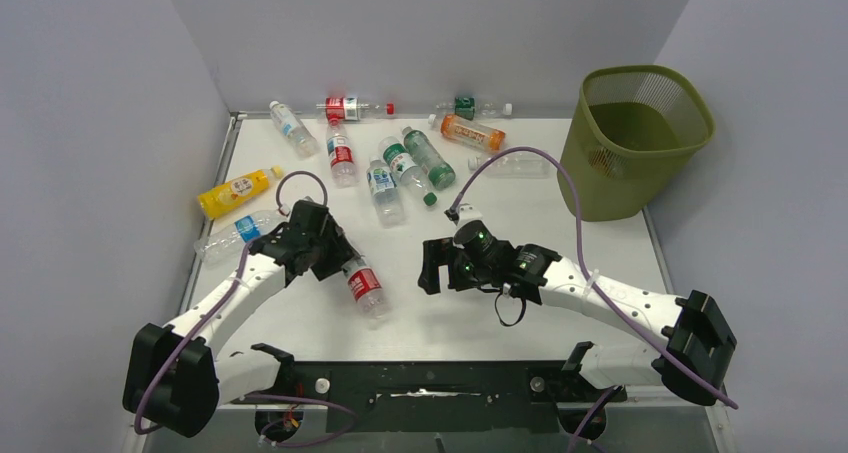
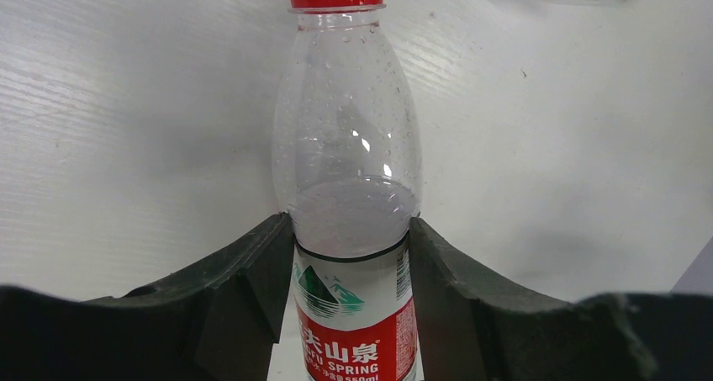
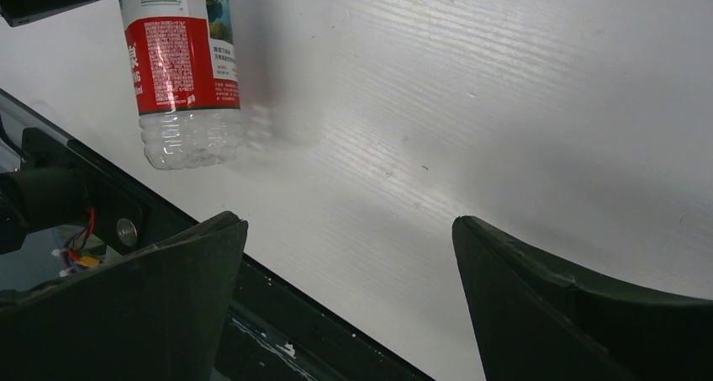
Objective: Put the plastic bottles in the bin
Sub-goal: Pick up the plastic bottle at the center of the board.
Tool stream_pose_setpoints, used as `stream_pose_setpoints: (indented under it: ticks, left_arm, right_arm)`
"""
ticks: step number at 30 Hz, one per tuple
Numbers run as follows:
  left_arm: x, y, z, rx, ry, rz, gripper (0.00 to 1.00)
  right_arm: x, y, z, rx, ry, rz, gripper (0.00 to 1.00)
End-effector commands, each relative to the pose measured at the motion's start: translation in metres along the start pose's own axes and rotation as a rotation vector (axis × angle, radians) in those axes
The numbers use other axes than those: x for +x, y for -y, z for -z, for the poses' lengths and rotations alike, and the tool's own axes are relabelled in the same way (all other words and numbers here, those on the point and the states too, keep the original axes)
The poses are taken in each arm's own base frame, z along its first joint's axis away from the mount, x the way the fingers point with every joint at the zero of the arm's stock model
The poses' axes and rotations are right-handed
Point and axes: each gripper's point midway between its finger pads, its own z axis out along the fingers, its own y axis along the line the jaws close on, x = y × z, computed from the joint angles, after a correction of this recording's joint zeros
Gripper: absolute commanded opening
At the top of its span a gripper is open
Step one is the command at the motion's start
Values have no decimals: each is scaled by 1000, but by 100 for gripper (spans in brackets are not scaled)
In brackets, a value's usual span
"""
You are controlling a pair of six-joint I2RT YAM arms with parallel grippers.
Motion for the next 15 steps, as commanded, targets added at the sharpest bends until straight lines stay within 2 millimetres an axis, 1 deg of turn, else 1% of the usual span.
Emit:
stream_pose_setpoints:
  ticks: [1, 9, 15]
  left_arm:
    - [-7, 27, 8, 69, 23, -12, 48]
    - [0, 40, 7, 85, 12, -36, 49]
    - [1, 44, 8, 89, 12, -43, 49]
  right_arm:
    - [-5, -8, -2, -34, 29, -9, 100]
    - [-2, -6, -1, -35, 30, -20, 100]
    - [0, -5, -1, -34, 28, -22, 100]
